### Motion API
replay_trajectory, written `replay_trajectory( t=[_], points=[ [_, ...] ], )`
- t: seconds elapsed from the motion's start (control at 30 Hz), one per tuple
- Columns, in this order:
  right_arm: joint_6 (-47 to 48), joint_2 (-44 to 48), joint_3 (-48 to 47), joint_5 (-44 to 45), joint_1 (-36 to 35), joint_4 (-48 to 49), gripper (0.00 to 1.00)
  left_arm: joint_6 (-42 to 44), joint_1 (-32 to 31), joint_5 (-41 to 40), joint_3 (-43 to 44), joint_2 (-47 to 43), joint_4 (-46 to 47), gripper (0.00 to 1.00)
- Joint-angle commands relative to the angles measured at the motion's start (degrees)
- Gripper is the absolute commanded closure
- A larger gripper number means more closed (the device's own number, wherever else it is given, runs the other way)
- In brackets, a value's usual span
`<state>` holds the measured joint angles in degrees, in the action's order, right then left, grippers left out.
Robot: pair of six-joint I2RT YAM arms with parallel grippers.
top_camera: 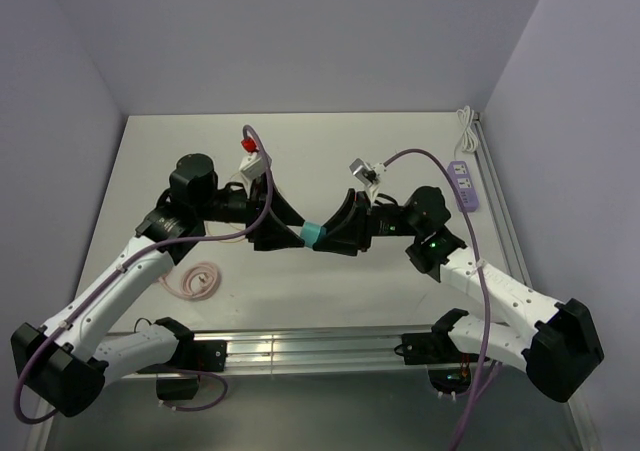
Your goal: Insert the plug
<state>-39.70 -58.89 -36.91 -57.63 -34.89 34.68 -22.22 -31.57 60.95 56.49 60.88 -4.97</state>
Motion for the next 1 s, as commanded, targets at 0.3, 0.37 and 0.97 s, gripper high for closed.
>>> replay_trajectory(
  t=[0.3, 0.37, 0.97],
  points=[
    [2.2, -1.5, -4.0, 3.7, -1.4, 0.7, 1.0, 1.3, -0.9, 3.8, 1.3, 0.6, 0.1, 0.37],
    [2.2, -1.5, -3.5, 3.8, -1.5, 0.9, 1.0, 1.2, -0.9, 3.9, 1.2, 0.6, 0.1, 0.41],
    [4.6, -2.1, -3.3, 5.2, -2.2, -1.3, 1.0, -0.1, -0.9, 5.1, 0.9, 0.1, 1.6, 0.43]
  ],
)
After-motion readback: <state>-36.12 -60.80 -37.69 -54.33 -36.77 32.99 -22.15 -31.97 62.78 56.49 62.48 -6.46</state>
